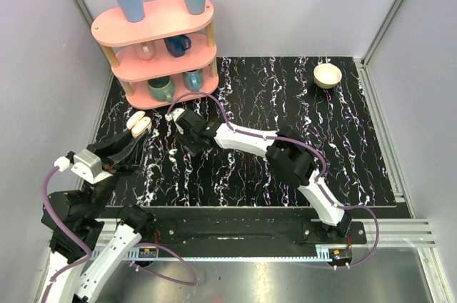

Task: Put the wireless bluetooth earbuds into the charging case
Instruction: Pick up the right earbud from the center of the board.

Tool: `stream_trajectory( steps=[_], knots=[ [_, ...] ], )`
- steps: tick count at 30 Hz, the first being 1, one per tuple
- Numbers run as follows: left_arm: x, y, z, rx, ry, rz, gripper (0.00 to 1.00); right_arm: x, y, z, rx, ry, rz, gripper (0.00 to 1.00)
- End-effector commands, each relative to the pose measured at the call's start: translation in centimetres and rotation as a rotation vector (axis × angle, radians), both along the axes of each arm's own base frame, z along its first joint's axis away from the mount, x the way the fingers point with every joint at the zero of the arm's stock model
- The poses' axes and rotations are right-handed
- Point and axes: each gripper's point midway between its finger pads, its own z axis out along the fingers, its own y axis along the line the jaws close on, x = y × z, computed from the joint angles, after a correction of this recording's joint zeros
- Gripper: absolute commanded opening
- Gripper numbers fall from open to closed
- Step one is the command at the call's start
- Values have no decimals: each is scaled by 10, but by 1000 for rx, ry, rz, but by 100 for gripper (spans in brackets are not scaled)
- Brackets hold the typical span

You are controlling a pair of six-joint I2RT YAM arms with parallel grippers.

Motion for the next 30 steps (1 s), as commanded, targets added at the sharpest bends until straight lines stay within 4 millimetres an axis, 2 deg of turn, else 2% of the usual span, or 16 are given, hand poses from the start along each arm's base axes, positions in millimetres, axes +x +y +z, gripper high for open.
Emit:
stream_trajectory(
  steps=[1, 14, 20, 30],
  knots=[
    [-4, 5, 9, -30, -26, 14, 0, 1, 9, 3, 11, 6, 29, 49],
    [0, 4, 8, -24, -19, 14, 0, 5, 5, -11, -30, 2, 22, 48],
    [-1, 5, 8, -25, -20, 19, 0, 7, 3, -10, -58, -15, 43, 45],
    [-2, 5, 8, -27, -19, 19, 0, 6, -3, -15, -78, -9, 40, 45]
  ],
)
